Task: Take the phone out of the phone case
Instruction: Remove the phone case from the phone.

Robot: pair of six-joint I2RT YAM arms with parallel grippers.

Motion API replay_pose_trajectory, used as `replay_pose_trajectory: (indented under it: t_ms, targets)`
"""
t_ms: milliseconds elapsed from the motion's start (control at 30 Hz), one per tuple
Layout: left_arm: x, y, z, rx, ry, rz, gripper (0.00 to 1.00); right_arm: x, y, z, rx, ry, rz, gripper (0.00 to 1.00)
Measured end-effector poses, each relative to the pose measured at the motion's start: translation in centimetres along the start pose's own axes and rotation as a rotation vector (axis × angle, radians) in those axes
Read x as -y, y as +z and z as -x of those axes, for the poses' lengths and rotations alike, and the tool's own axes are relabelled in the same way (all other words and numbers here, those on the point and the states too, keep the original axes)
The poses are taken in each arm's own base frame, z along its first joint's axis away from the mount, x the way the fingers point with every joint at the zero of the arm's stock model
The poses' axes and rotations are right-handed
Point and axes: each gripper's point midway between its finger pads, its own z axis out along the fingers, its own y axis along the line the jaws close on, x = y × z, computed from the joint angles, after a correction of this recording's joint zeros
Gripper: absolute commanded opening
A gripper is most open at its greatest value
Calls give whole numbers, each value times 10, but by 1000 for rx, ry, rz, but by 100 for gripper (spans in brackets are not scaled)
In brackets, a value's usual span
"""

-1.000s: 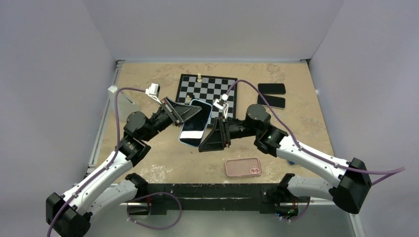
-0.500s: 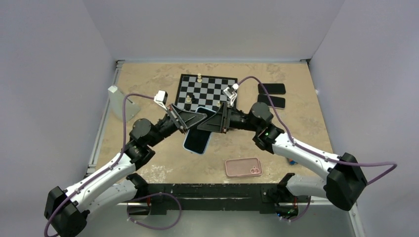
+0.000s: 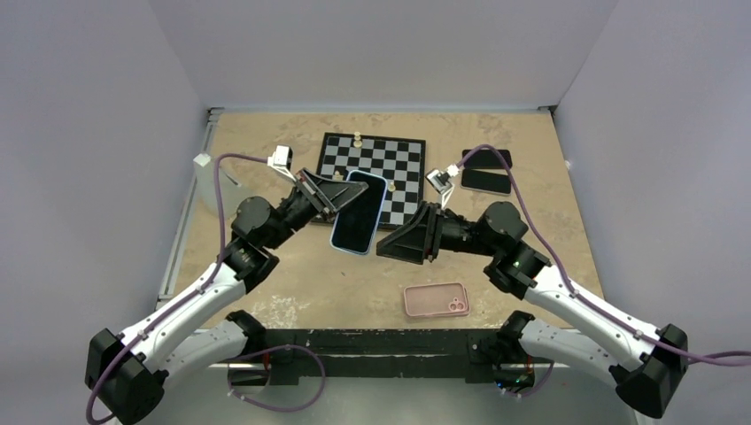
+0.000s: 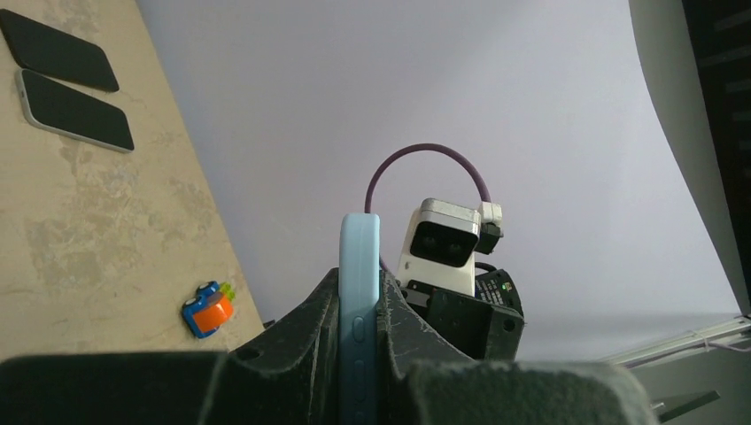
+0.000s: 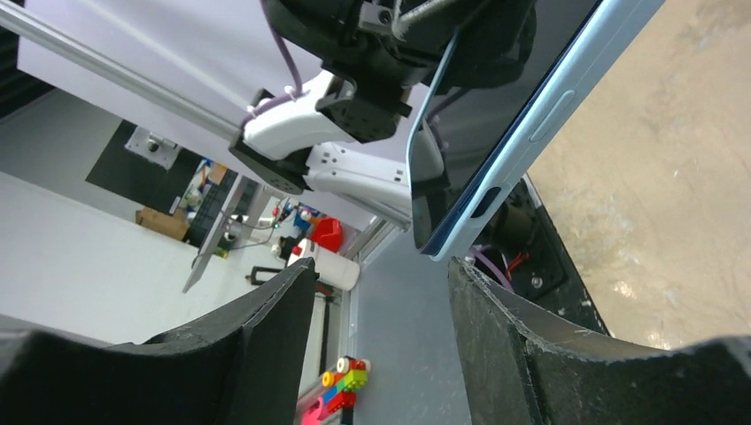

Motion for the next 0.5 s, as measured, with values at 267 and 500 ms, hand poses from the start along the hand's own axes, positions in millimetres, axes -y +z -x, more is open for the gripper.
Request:
replay_pose_trajectory:
  t_ms: [267, 500]
  targets:
    - [-16, 14, 0, -10, -11, 49, 0, 13, 7, -12, -66, 39, -12, 59]
    - [-10, 16, 2, -8, -3, 35, 0, 9, 8, -13, -82, 32, 14, 58]
